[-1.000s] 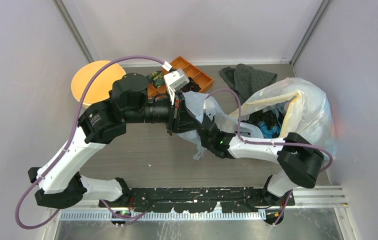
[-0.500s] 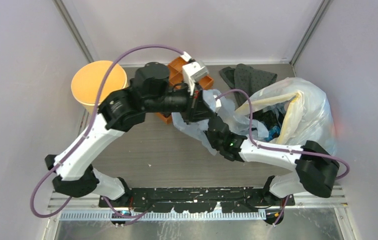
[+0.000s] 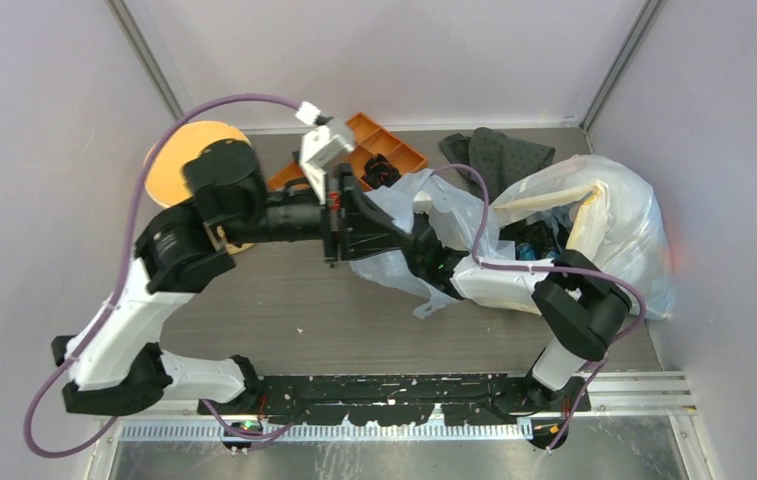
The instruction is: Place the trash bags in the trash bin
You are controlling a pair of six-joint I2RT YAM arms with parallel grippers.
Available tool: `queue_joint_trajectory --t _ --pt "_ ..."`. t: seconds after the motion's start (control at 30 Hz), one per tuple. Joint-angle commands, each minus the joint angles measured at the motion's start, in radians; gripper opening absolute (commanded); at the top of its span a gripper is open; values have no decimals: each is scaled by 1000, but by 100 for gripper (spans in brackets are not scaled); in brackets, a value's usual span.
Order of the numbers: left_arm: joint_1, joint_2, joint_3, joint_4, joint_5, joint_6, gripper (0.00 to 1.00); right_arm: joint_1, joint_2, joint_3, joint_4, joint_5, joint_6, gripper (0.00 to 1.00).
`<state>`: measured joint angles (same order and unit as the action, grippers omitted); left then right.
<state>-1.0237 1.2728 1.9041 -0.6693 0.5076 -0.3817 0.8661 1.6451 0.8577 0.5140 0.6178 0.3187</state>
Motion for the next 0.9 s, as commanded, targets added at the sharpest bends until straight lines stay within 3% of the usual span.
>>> queue_joint_trajectory --t 0.0,0.17,0.43,0.67,0.87 --pt "-6 -100 -42 21 -93 39 1 -13 -71 49 -125 210 37 1" --pt "-5 -95 -113 -88 -254 60 1 -20 -193 46 -249 254 17 1" --pt "-6 -16 -284 -37 -320 24 0 -19 -324 110 -541 62 163 1" --pt "-6 16 -312 20 -279 -18 1 -41 -311 34 -494 97 306 5" --pt "36 16 -314 -76 -426 -33 0 -56 -277 56 -489 11 304 12"
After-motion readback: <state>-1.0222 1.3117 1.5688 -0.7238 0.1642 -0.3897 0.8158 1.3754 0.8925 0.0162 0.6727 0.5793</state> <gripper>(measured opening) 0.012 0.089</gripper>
